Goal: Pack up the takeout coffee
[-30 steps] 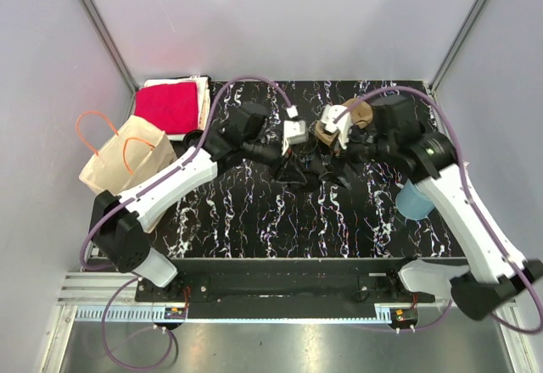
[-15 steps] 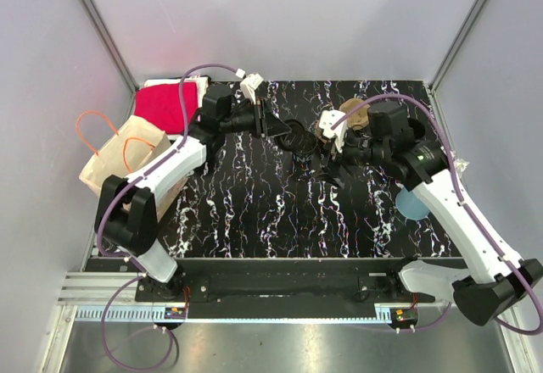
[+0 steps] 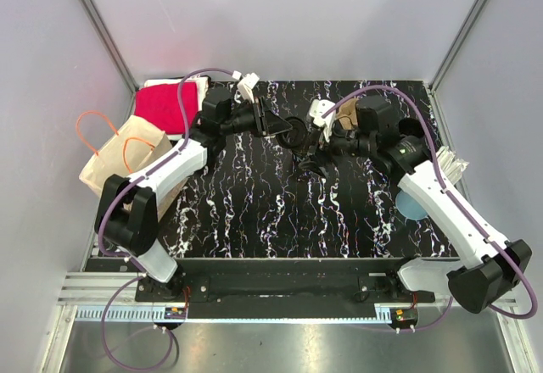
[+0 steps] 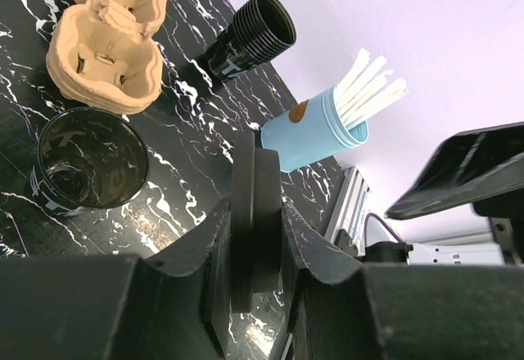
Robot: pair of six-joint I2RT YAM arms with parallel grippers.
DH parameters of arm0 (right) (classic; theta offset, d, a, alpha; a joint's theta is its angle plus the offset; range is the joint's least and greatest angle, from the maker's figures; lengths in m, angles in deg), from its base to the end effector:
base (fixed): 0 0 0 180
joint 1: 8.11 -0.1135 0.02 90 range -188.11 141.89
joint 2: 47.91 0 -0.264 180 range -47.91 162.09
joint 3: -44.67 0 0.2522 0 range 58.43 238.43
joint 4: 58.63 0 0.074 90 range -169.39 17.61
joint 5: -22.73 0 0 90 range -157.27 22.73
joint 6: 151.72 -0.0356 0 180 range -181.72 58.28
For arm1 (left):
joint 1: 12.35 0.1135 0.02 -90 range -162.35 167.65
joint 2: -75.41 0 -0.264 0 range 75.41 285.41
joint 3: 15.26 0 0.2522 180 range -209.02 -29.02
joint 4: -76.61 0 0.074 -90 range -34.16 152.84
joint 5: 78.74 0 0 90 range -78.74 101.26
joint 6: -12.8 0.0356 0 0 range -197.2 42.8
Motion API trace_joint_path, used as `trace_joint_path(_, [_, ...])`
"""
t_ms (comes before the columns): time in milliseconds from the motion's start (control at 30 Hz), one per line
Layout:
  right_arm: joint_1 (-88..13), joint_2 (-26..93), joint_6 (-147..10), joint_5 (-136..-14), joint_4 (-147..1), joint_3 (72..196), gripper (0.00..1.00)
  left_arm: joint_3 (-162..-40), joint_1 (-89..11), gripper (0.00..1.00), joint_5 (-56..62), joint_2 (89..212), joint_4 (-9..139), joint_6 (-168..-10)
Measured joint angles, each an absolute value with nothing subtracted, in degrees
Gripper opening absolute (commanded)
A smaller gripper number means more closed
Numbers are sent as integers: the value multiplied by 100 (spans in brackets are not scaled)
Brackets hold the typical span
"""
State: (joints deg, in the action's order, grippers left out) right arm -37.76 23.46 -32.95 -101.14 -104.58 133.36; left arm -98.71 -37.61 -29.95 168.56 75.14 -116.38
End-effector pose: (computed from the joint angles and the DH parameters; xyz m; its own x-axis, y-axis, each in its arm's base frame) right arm 0.2225 0.1495 0.3891 0.0373 -0.4386 -0.8979 -0.9331 0.3063 -0.1884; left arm 0.3354 -0.1842 0.3151 -0.7079 -0.1915 -0.6799 0.5913 0.3658 -0.7187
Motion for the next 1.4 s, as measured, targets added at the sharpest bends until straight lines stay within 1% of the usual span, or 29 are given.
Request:
trace_joint_path(67, [-3780,2353,-3349,-10118,-10344,13218,90,-9869,-3756,17,-2980,16851,7540,-11655])
trace_joint_path(100, [-3782,2353,-3356,-10122,-10305,13164,94,-9862,-3756,16,-2967,16847,7553,-11657])
trace_joint_path(200, [-3784,2353,-3380,-10129,-10152,12978,100,-9843,-3745,16,-2939,16836,7604,-11662])
trace_joint_path(467, [-3791,2351,-3411,-10317,-9990,12585,100,-9777,-3717,16,-2849,16742,7608,-11664])
trace_joint_path(967, [-3795,2600,-4665,-10131,-9752,12930,100,-9712,-3627,16,-2797,16585,7623,-11649])
trace_joint_path(1133, [-3795,2554,-4388,-10236,-9769,12915,100,-9712,-3621,16,-2794,16585,7623,-11649])
trace_joint_path(1400, [-3798,2093,-3658,-10245,-10239,12993,100,-9712,-3612,16,-2794,16585,7623,-11646])
